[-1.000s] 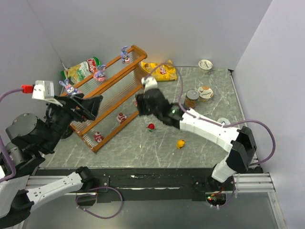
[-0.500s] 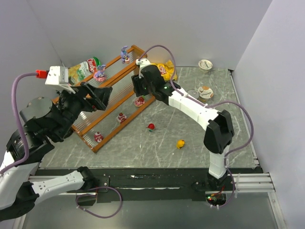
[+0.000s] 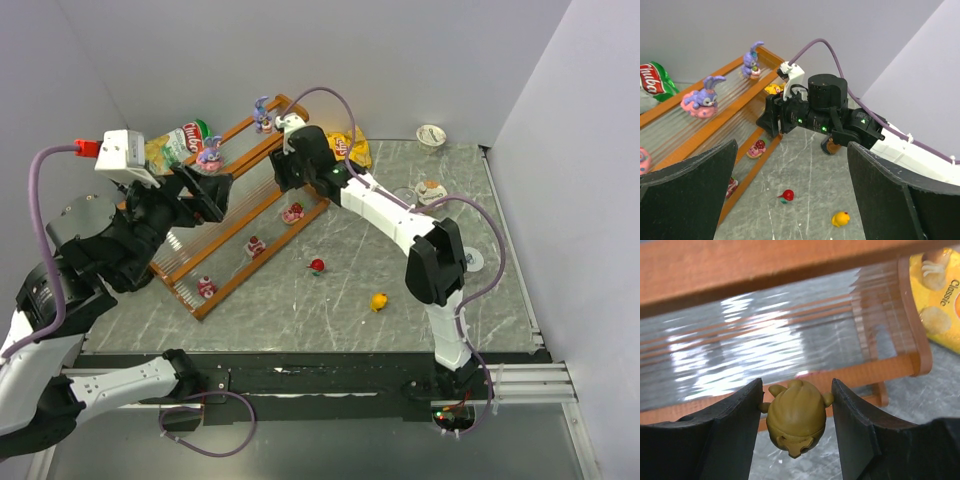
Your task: Place and organize the plastic toys onto the shelf
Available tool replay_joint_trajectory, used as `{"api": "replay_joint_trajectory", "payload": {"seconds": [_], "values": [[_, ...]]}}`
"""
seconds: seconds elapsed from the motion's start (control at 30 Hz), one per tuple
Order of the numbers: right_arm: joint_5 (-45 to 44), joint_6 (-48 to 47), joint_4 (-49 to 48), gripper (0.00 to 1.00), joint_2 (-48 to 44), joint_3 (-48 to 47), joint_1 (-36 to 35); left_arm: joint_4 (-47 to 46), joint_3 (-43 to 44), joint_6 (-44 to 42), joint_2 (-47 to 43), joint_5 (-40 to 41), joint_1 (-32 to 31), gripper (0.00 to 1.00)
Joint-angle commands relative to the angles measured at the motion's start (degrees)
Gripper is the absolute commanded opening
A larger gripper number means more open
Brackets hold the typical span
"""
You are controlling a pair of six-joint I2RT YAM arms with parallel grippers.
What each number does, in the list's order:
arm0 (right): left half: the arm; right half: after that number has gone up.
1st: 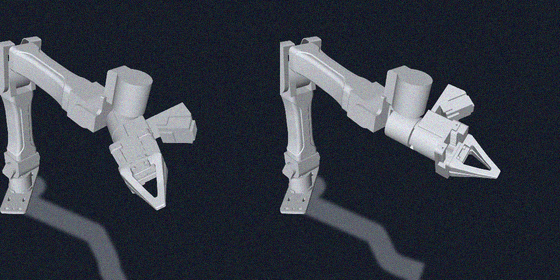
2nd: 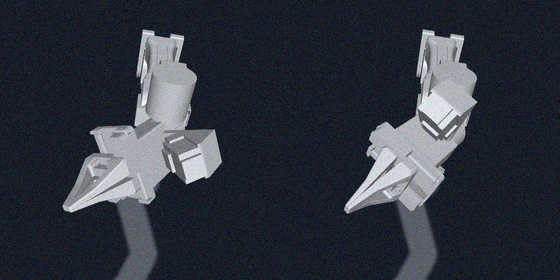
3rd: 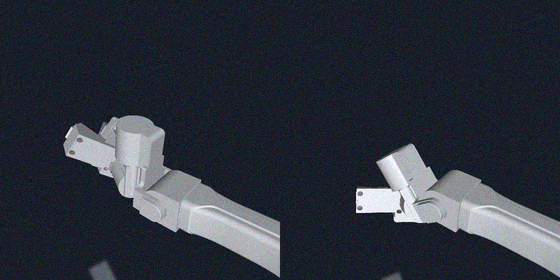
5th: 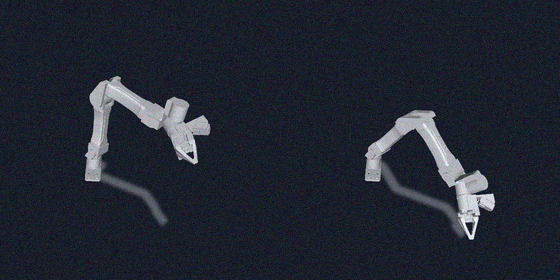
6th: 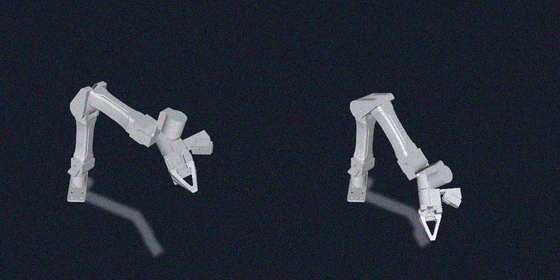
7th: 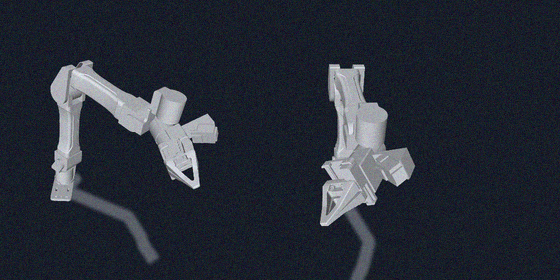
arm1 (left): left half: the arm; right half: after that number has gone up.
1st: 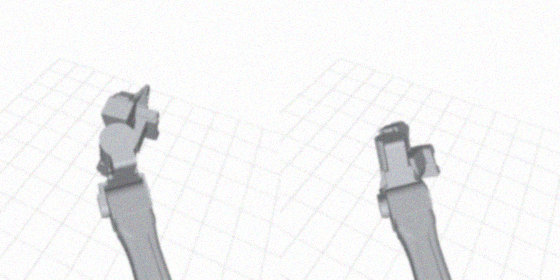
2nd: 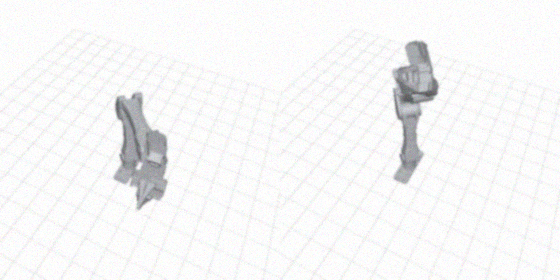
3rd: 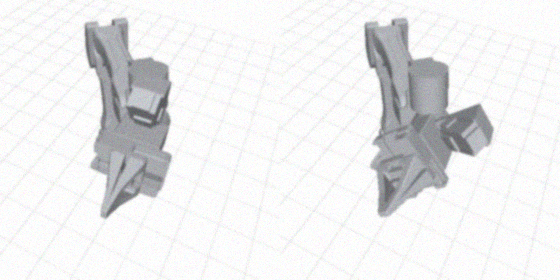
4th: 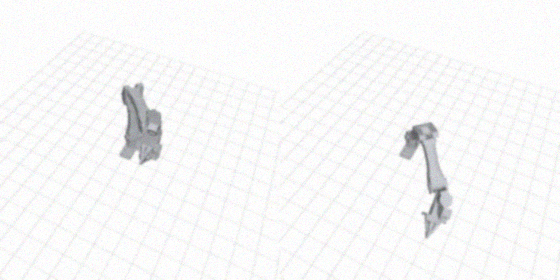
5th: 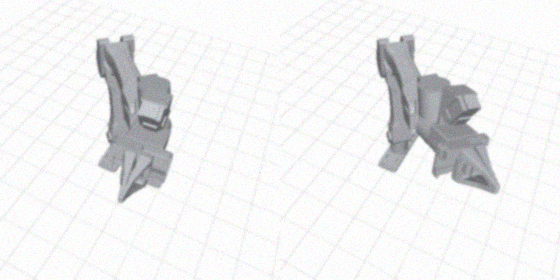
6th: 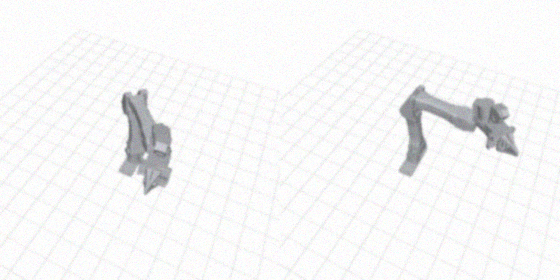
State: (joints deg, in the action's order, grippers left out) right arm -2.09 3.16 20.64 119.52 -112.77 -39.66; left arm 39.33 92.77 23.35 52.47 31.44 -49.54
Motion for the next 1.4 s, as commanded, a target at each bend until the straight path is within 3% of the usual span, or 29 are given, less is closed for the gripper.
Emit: {"api": "replay_joint_trajectory", "payload": {"seconds": [0.0, 1.37], "values": [[-0.55, -1.93, -2.10, 0.34, 1.50, -5.43, 0.37, -0.05, 3.37, -1.03, 0.18, 4.24, -0.21, 0.96], [-6.52, -1.31, -16.07, 0.34, 7.65, 0.54, -1.12, 1.10, 1.89, -0.68, -3.07, 8.46, -0.21, 0.96]]}}
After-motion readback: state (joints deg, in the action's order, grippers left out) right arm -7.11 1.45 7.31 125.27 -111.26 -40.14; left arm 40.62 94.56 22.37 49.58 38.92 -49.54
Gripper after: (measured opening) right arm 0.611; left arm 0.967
